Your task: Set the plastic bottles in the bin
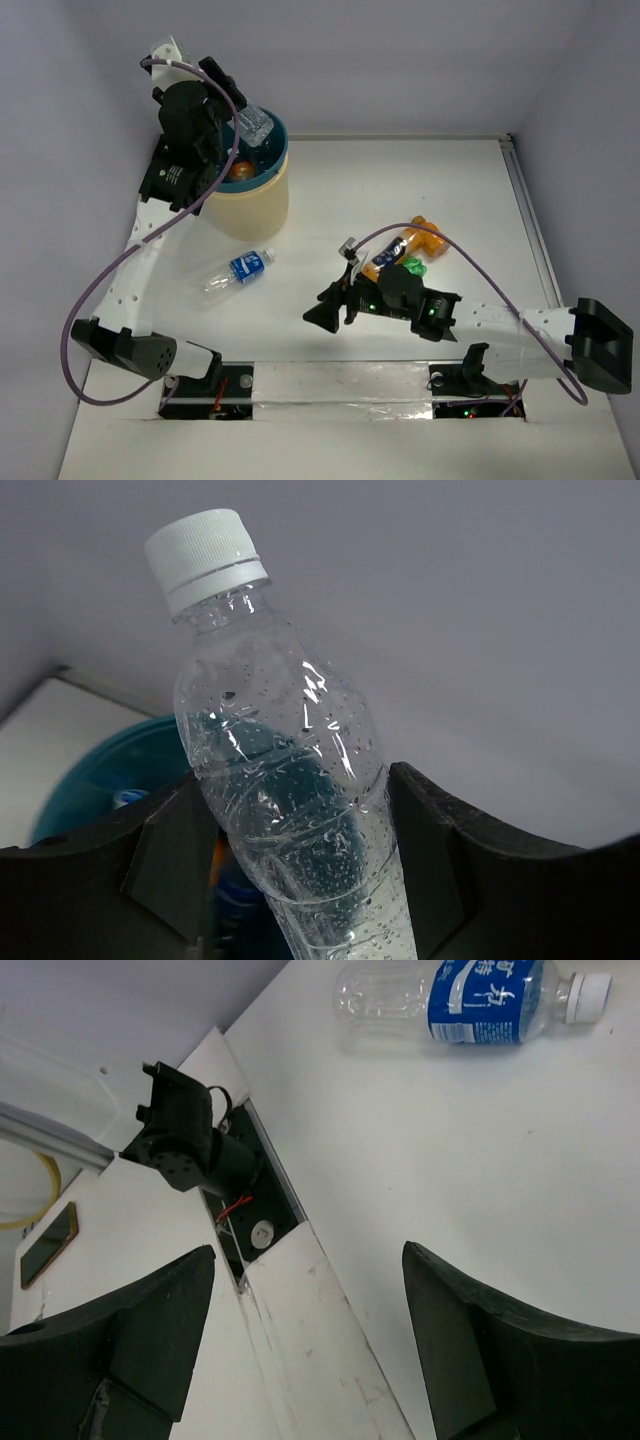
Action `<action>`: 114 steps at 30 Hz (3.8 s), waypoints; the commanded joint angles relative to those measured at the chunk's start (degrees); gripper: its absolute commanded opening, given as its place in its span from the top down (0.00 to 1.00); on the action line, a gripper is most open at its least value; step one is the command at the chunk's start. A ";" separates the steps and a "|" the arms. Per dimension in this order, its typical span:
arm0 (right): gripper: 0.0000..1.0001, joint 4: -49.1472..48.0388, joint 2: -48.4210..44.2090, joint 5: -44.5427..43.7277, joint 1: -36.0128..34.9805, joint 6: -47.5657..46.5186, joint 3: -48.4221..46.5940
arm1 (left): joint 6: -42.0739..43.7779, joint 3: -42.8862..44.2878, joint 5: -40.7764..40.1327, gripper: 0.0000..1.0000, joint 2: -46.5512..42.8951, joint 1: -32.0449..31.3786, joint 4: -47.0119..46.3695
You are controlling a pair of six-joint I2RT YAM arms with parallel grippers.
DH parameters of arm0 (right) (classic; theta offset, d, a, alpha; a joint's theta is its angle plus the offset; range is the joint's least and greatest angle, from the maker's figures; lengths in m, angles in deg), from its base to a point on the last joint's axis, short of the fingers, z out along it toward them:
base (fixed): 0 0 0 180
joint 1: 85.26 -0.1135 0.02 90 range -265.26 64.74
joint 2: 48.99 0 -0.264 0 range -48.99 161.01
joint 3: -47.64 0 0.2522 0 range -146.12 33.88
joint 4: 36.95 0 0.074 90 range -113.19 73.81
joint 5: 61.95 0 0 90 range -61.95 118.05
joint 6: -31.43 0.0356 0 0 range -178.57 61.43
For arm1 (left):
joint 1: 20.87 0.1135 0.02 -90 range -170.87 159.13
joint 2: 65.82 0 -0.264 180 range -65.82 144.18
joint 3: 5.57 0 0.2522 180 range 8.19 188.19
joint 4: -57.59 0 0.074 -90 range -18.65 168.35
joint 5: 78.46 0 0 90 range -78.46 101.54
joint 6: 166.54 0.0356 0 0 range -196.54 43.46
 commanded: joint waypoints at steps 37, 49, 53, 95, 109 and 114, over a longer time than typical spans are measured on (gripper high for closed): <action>0.73 7.15 -29.57 -27.73 -0.47 -1.80 5.63 | -2.58 -29.44 14.34 0.81 -19.83 -14.99 28.90; 0.45 17.70 -47.77 -36.28 -0.47 -4.35 2.20 | -8.07 -44.22 9.52 0.22 -12.03 -16.58 34.10; 0.31 21.38 -51.38 -36.10 -0.47 -4.08 2.38 | -8.50 -43.09 8.74 0.14 -9.99 -18.34 33.05; 0.30 35.54 -61.76 -33.46 -0.47 -1.10 1.67 | 2.48 -39.56 -18.87 0.10 21.91 -19.39 27.25; 0.23 41.94 -55.61 -38.46 -0.47 8.54 2.55 | 4.51 -39.48 -7.80 0.50 17.35 -22.81 24.79; 0.17 52.93 -51.04 -45.59 -0.47 19.81 2.20 | 3.63 -40.00 -3.33 0.66 11.03 -24.92 23.30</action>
